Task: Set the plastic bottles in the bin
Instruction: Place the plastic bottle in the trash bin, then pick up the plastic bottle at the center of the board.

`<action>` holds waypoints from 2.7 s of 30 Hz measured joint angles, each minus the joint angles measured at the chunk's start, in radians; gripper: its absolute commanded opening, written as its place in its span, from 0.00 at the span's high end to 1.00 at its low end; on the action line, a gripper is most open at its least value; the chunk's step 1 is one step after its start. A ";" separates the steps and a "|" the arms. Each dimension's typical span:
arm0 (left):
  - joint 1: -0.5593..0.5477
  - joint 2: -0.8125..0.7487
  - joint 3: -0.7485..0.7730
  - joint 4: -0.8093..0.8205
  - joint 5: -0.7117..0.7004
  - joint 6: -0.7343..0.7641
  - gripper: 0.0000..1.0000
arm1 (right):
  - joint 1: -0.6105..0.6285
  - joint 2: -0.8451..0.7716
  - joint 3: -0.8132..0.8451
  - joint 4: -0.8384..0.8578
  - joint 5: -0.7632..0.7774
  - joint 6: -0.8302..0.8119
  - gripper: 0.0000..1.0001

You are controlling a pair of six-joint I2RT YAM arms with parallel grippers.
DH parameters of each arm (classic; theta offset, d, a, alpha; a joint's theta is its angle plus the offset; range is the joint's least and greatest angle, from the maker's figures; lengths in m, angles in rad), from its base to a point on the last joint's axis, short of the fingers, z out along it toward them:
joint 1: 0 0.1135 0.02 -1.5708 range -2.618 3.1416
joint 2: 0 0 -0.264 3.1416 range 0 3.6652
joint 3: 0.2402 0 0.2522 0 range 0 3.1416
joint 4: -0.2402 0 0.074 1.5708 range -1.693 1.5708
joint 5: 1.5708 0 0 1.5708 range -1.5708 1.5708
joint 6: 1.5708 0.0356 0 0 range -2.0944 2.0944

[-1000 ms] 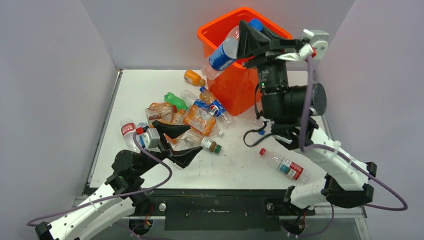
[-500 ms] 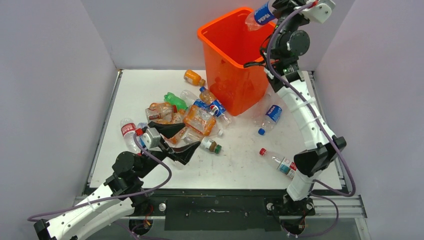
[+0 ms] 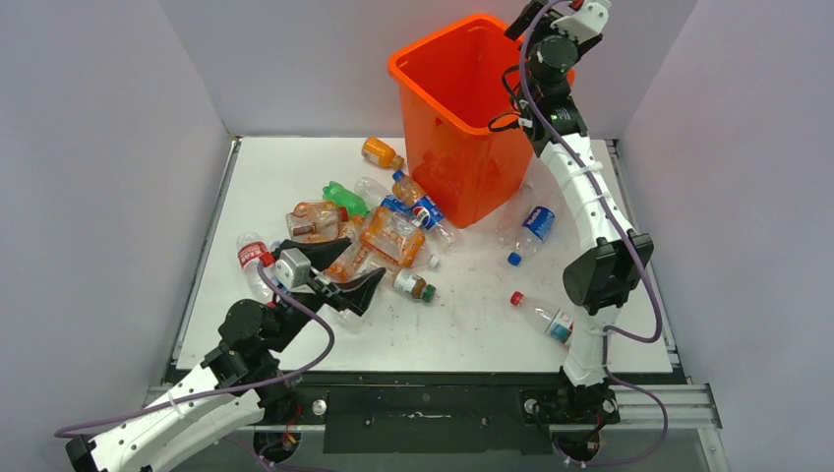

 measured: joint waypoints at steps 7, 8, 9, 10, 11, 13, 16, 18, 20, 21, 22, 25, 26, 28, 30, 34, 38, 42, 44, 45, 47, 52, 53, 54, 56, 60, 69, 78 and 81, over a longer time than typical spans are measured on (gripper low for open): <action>0.000 -0.014 0.000 -0.005 -0.054 0.006 0.04 | 0.015 -0.006 0.026 -0.078 -0.057 0.030 0.14; 0.000 -0.014 0.000 -0.008 -0.065 0.006 0.04 | 0.027 -0.024 0.012 -0.076 -0.061 0.029 0.14; 0.000 -0.014 0.000 -0.008 -0.078 0.006 0.04 | 0.043 -0.052 -0.014 -0.073 -0.063 0.027 0.14; 0.000 -0.014 0.000 -0.009 -0.099 0.007 0.04 | 0.063 -0.089 -0.053 -0.071 -0.064 0.025 0.14; 0.000 -0.014 0.000 -0.010 -0.109 0.007 0.04 | 0.093 -0.144 -0.109 -0.066 -0.066 0.021 0.14; 0.000 -0.013 0.000 -0.015 -0.139 0.010 0.04 | 0.155 -0.249 -0.212 -0.049 -0.074 0.010 0.14; 0.000 -0.001 0.008 -0.045 -0.208 0.015 0.04 | 0.310 -0.510 -0.504 0.025 -0.105 0.000 0.14; 0.000 0.008 0.014 -0.061 -0.255 0.019 0.04 | 0.407 -0.659 -0.666 0.061 -0.131 0.005 0.15; 0.000 0.014 0.018 -0.079 -0.307 0.022 0.04 | 0.475 -0.798 -0.829 0.088 -0.150 0.020 0.15; 0.000 0.015 0.021 -0.089 -0.336 0.023 0.04 | 0.507 -0.866 -0.930 0.104 -0.154 0.032 0.15; 0.000 0.015 0.023 -0.098 -0.367 0.023 0.04 | 0.531 -0.918 -1.007 0.105 -0.156 0.045 0.15; 0.000 0.014 0.029 -0.116 -0.450 0.034 0.04 | 0.585 -1.005 -1.201 0.096 -0.174 0.091 0.15; 0.000 0.012 0.032 -0.124 -0.468 0.045 0.04 | 0.595 -1.009 -1.250 0.083 -0.185 0.105 0.15; -0.005 0.013 0.043 -0.141 -0.473 0.066 0.04 | 0.603 -0.997 -1.337 0.050 -0.216 0.136 0.15; -0.026 0.034 0.077 -0.183 -0.473 0.097 0.04 | 0.607 -0.958 -1.415 0.008 -0.249 0.167 0.15; -0.075 0.145 0.175 -0.291 -0.480 0.127 0.04 | 0.609 -0.893 -1.559 -0.042 -0.310 0.234 0.14; -0.104 0.303 0.253 -0.407 -0.509 0.130 0.04 | 0.610 -0.863 -1.616 -0.037 -0.335 0.252 0.13; -0.104 0.398 0.262 -0.499 -0.516 0.126 0.04 | 0.616 -0.753 -1.617 0.018 -0.372 0.236 0.13; -0.104 0.407 0.262 -0.528 -0.517 0.126 0.04 | 0.623 -0.685 -1.617 0.036 -0.385 0.224 0.13; -0.104 0.402 0.262 -0.532 -0.516 0.127 0.04 | 0.628 -0.653 -1.617 0.043 -0.385 0.214 0.13; -0.104 0.384 0.262 -0.530 -0.517 0.127 0.04 | 0.638 -0.598 -1.616 0.049 -0.388 0.195 0.12; -0.104 0.325 0.254 -0.509 -0.516 0.131 0.04 | 0.679 -0.490 -1.564 0.049 -0.359 0.137 0.12; -0.104 0.319 0.253 -0.503 -0.516 0.132 0.04 | 0.689 -0.475 -1.550 0.050 -0.345 0.125 0.12; -0.104 0.317 0.252 -0.499 -0.516 0.135 0.04 | 0.700 -0.463 -1.536 0.052 -0.330 0.110 0.12; -0.105 0.317 0.250 -0.496 -0.516 0.139 0.04 | 0.722 -0.438 -1.505 0.058 -0.301 0.078 0.12; -0.109 0.323 0.249 -0.496 -0.516 0.149 0.04 | 0.745 -0.361 -1.439 0.071 -0.266 0.016 0.14; -0.119 0.324 0.248 -0.499 -0.518 0.157 0.04 | 0.748 -0.239 -1.393 0.072 -0.237 -0.054 0.14; -0.127 0.310 0.247 -0.500 -0.520 0.163 0.04 | 0.752 -0.230 -1.378 0.094 -0.209 -0.138 0.13; -0.127 0.304 0.246 -0.502 -0.531 0.169 0.04 | 0.752 -0.193 -1.338 0.099 -0.217 -0.178 0.15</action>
